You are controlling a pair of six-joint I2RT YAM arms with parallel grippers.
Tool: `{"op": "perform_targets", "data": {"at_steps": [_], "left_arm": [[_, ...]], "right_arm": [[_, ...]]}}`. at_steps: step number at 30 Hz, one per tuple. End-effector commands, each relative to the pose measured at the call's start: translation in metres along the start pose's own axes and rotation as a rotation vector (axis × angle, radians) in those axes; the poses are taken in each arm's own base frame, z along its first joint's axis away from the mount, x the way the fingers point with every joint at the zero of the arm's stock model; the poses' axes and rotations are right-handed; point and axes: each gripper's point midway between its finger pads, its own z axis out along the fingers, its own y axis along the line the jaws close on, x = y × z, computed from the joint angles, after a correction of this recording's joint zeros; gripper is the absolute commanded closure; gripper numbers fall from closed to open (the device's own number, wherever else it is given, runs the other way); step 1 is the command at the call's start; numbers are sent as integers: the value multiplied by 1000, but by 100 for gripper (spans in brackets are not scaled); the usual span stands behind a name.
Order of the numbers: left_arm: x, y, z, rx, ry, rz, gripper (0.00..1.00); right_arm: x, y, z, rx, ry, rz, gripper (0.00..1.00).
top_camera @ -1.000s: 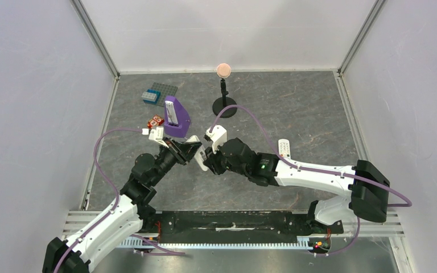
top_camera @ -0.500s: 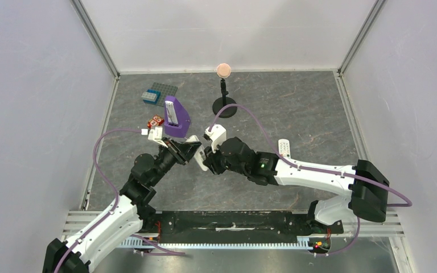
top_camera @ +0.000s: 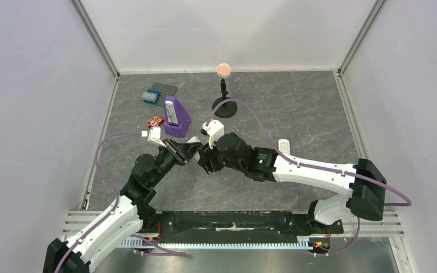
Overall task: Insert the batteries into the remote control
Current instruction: Load the battery cover into the remote control.
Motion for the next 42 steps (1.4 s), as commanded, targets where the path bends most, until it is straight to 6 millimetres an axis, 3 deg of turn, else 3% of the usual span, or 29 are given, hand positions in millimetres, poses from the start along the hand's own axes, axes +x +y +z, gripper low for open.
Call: {"op": "perform_targets", "data": {"at_steps": [1,14,19,20,24,32,42], "left_arm": [[-15,-42,-5,142,-35,-105,98],[-23,-37,-5,97,-73,-208,98],[-32,-46,-9,119,-105,-292,98],[-35,-49,-10,126,-111,-308,98],[-42,-58,-14,142,-120,-366,98],[-52,-77,-18,218,-126,-470,98],[-53,-83,-17,255,-118,-530,98]], "right_arm": [[-36,8,-8,-8,-82,57,39],[-80,-1,-51,-7,-202,204,10],[-76,-10,-79,-40,-330,447,8],[-68,-14,-81,-43,-345,489,8],[-66,-13,-93,-115,-418,623,8],[-60,4,-85,-236,-410,738,11],[-59,3,-78,-237,-405,787,34]]}}
